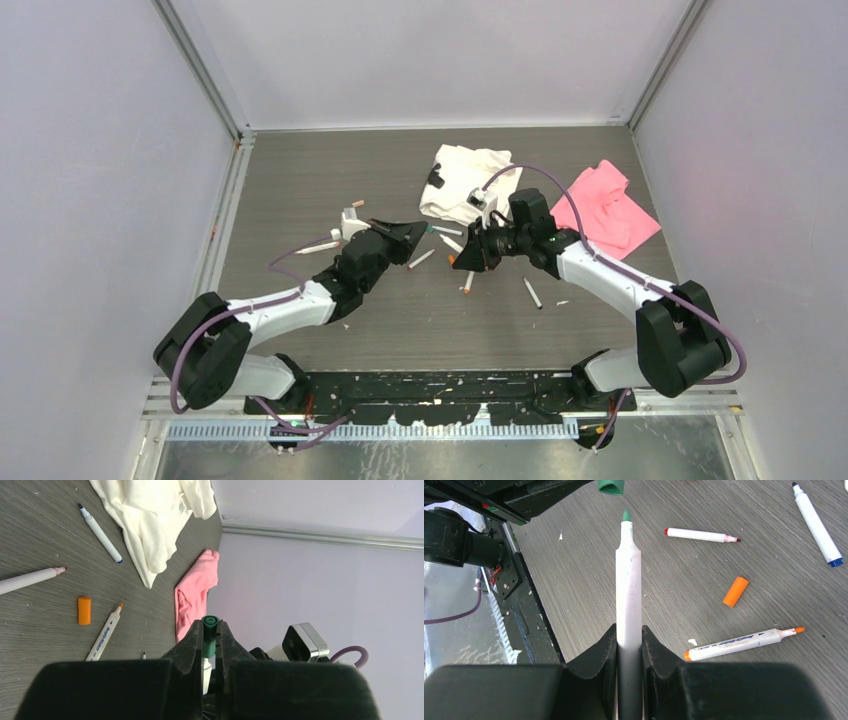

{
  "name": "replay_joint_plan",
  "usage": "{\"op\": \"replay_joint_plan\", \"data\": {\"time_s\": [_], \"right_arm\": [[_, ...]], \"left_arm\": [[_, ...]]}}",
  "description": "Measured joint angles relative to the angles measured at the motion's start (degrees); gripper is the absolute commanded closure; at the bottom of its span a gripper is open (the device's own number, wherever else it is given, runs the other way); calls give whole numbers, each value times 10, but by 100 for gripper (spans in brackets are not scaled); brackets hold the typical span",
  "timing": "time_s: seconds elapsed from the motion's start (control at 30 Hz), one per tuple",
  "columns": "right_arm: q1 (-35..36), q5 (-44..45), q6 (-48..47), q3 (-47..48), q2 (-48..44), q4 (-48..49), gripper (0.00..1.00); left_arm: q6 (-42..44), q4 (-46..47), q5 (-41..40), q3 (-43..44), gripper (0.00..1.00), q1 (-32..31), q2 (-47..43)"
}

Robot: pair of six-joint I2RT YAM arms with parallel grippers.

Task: Insert the pens into the pen caps
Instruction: Insert the pen cap onto the pen.

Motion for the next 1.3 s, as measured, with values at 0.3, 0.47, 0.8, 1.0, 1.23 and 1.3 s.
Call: {"op": "replay_joint_plan", "data": {"time_s": [0.3, 0.47, 0.8, 1.0, 1.23, 1.3], "right_arm": [[0, -3, 5, 0, 0, 4, 99], [0, -3, 5, 0, 0, 4, 99], [0, -5, 14, 0, 0, 9, 99], [1, -5, 16, 0, 2, 13, 99], [0, -5, 40, 0, 4, 22, 99], [-1, -7, 63, 0, 4, 31, 99]], "left_arm": [[-8, 11, 1, 0, 99, -1, 11], [-8, 13, 2, 0, 99, -5, 15], [-9, 15, 2, 4, 99, -16, 23], [-9, 19, 2, 7, 99, -21, 25], [9, 42, 2, 11, 99, -31, 40], [25, 76, 2, 11, 99, -31, 54]]}}
